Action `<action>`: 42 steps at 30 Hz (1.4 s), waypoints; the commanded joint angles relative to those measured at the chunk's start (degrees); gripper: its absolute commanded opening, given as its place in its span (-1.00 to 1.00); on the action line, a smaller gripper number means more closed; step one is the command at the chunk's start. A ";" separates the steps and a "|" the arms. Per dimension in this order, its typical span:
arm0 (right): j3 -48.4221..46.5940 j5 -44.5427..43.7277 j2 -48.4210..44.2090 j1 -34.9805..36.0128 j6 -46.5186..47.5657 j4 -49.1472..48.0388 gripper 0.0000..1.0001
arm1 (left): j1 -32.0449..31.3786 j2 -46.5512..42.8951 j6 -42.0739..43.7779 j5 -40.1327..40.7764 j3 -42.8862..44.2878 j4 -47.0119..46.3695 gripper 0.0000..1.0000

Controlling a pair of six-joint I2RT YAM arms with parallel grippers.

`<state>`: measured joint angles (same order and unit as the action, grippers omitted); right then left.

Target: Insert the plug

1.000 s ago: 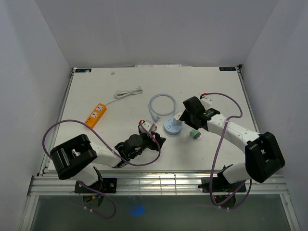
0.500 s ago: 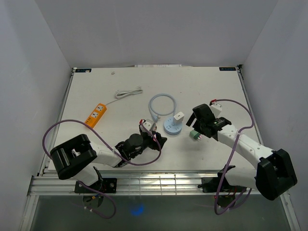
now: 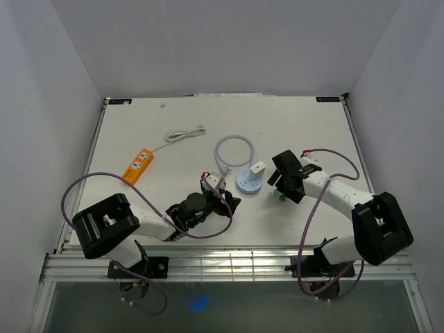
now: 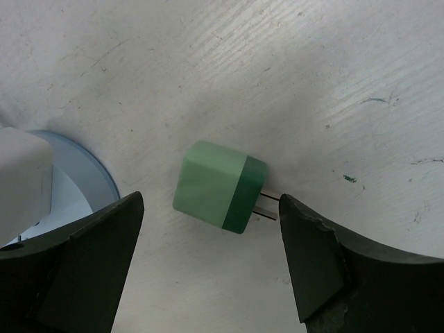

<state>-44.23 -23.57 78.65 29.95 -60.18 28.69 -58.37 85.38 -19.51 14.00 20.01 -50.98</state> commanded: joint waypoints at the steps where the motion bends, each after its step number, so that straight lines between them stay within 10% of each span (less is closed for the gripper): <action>1: -2.79 -0.24 0.89 -0.42 -4.41 2.95 0.67 | 0.10 -1.98 0.52 0.41 0.73 -0.08 0.66; 18: -0.77 5.20 -4.48 -0.34 33.19 -5.57 0.86 | 0.10 -2.06 0.87 -0.20 0.73 -0.26 0.66; 42: 2.39 24.81 -1.74 3.35 41.29 -12.87 0.76 | 0.10 -1.89 0.96 0.15 0.82 -0.43 0.66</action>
<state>-42.92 -3.90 79.92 31.38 -20.27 18.50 -58.37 85.38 -18.90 13.96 19.99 -51.00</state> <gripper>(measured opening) 0.884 0.831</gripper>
